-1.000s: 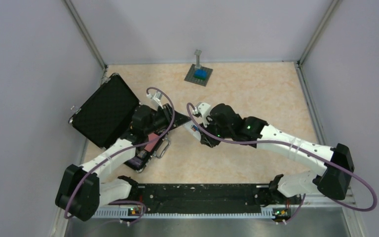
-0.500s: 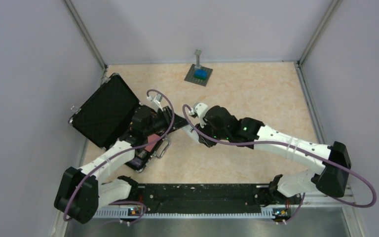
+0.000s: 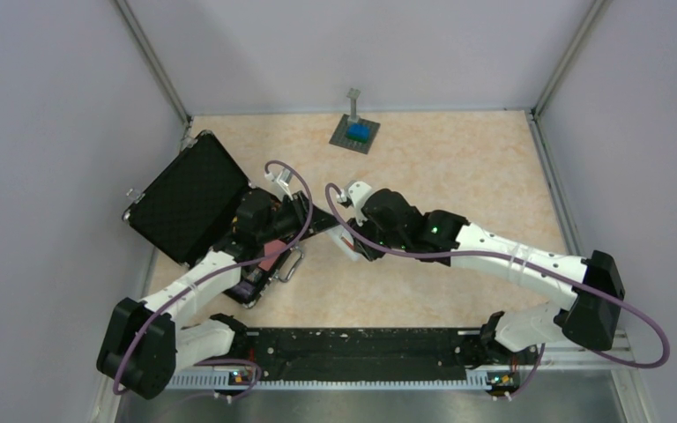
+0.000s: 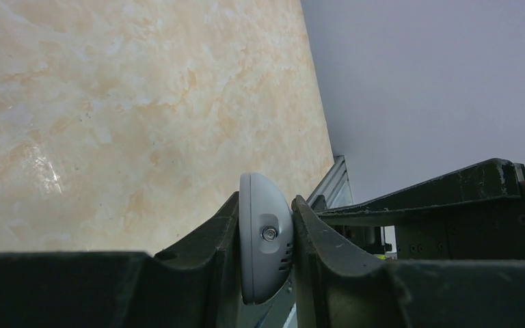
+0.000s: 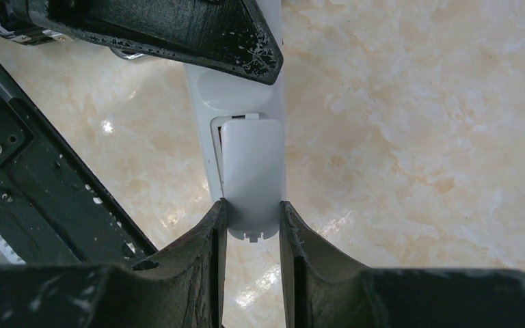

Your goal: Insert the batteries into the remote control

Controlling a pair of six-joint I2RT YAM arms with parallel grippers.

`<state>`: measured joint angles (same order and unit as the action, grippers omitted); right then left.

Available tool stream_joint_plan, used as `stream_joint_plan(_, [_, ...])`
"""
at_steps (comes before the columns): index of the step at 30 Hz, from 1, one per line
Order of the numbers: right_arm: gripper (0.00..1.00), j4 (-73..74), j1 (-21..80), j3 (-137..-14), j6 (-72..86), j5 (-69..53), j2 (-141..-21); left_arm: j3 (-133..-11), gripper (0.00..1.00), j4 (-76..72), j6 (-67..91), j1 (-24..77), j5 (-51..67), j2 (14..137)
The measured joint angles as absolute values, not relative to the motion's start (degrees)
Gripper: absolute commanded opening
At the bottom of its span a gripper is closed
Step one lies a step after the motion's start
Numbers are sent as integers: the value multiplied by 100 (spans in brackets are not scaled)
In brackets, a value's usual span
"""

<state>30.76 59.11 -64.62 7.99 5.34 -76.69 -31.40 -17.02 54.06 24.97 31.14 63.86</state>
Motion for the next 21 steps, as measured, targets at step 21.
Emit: stream_joint_plan(21, [20,3002,5951,-6458,1009,456,-7728,-3140,0,-1699,5406,2523,3142,6383])
